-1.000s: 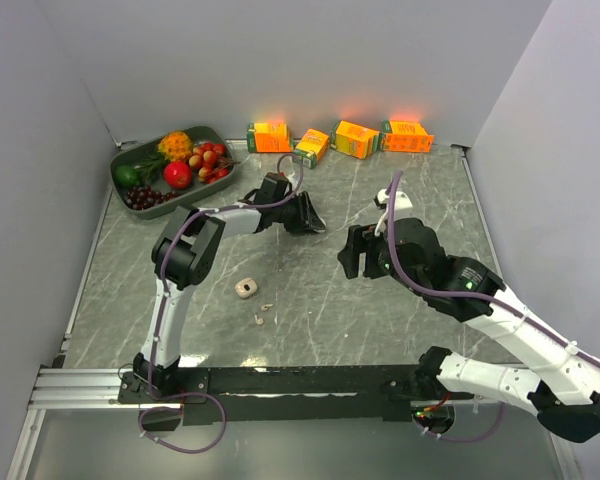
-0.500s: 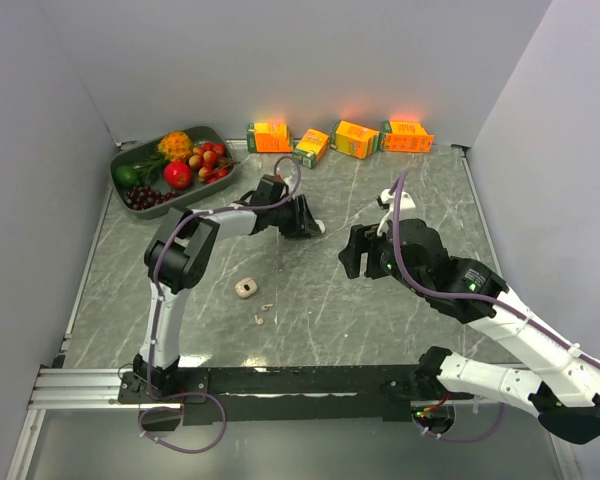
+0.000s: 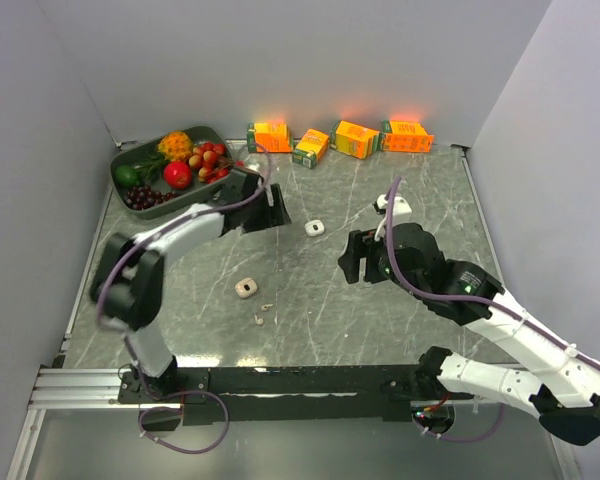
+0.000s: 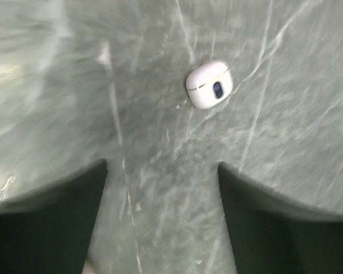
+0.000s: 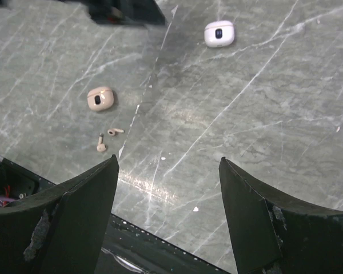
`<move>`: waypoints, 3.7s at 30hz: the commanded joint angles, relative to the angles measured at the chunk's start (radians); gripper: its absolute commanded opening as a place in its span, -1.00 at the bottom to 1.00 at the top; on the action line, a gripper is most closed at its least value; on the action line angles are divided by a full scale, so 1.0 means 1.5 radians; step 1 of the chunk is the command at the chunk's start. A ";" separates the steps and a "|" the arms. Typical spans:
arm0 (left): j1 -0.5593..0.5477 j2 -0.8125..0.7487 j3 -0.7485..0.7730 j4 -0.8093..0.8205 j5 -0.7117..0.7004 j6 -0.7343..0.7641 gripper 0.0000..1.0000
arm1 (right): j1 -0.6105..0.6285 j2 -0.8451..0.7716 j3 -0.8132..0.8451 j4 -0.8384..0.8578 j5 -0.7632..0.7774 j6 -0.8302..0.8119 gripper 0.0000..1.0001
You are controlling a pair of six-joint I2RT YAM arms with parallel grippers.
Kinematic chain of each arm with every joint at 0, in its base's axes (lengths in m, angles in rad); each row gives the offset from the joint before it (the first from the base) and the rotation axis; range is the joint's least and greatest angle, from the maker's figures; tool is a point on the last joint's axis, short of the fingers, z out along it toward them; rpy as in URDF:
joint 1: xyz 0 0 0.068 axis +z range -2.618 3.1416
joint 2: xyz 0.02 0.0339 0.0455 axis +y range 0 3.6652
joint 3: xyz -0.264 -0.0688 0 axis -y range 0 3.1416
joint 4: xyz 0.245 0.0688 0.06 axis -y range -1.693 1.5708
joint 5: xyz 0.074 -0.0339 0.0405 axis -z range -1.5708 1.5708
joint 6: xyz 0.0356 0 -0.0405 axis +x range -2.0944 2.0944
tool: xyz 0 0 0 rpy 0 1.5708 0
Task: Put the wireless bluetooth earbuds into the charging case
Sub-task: Place the charging case at the center of the board, then pick up the charging case at the center of the board.
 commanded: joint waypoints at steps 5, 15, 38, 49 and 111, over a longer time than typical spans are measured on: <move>-0.024 -0.322 -0.228 -0.114 -0.365 -0.157 0.93 | -0.002 -0.007 -0.047 0.071 -0.041 0.002 0.57; -0.097 -0.534 -0.376 -0.198 -0.411 -0.446 0.82 | 0.001 0.018 -0.034 0.073 -0.045 0.008 0.56; -0.205 -0.262 -0.242 -0.307 -0.417 -0.569 0.93 | 0.003 -0.001 -0.049 0.078 -0.059 0.013 0.55; -0.192 -0.201 -0.239 -0.277 -0.391 -0.525 0.98 | 0.002 0.003 -0.052 0.086 -0.055 0.006 0.55; -0.177 -0.112 -0.240 -0.329 -0.396 -0.441 -0.55 | 0.002 -0.058 -0.132 0.112 -0.034 0.038 0.56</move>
